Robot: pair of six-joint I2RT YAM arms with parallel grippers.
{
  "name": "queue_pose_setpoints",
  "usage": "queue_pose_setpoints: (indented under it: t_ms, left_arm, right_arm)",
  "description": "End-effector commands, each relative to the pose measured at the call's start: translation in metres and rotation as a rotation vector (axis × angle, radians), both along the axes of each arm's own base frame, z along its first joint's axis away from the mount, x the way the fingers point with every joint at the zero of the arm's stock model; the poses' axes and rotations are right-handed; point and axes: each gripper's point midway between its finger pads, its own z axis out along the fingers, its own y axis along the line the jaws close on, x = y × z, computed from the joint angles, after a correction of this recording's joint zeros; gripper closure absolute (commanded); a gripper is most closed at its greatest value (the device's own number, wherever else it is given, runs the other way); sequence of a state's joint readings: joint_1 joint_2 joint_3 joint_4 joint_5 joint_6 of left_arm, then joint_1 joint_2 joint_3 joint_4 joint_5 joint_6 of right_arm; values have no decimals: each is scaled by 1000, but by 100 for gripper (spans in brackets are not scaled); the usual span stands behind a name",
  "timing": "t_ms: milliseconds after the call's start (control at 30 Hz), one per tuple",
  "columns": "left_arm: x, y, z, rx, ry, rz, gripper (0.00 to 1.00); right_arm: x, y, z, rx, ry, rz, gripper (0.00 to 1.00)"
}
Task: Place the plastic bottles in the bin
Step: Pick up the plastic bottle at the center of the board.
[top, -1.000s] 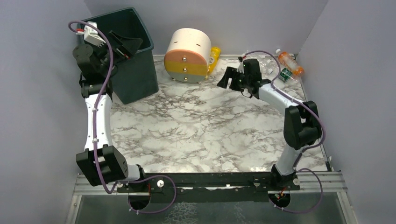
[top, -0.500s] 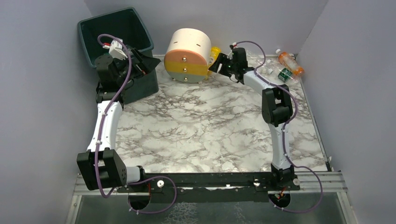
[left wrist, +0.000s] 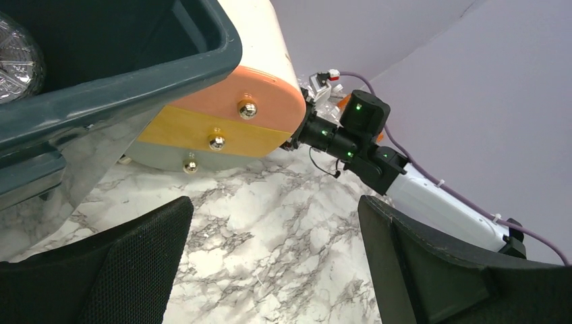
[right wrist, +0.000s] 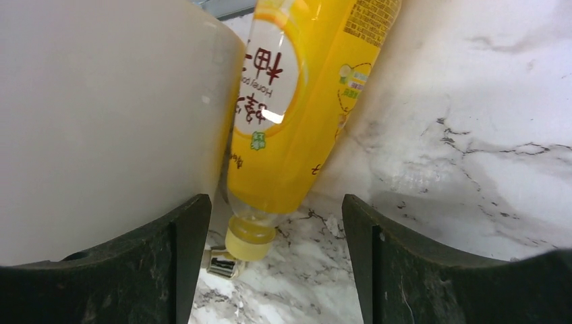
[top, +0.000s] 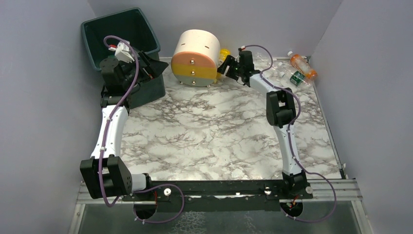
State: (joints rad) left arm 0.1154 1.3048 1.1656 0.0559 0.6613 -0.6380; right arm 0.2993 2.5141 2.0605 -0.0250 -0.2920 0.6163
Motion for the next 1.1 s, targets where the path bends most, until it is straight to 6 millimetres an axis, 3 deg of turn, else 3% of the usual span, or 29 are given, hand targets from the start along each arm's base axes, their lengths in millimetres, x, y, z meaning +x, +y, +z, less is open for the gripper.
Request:
queue_pose_setpoints:
  t_ms: [0,300,533,733,867,1067]
  left_arm:
    - [-1,0,14,29,-39,1,1]
    - [-3,0,12,42,-33,1,1]
    - [-5,0,14,47,-37,1,1]
    - [-6,0,12,47,-37,-2,1]
    - [-7,0,13,51,-39,-2,1]
    - [-8,0,10,46,-36,-2,1]
  right_arm:
    - [10,4,-11,27,14,-30,24]
    - [15,20,-35,43,36,-29,19]
    - [2,35,-71,11,96,-24,21]
    - [-14,43,-95,-1,143,-18,35]
    - [-22,40,-97,-9,153,-24,41]
    - [-33,29,-82,-37,135,-29,50]
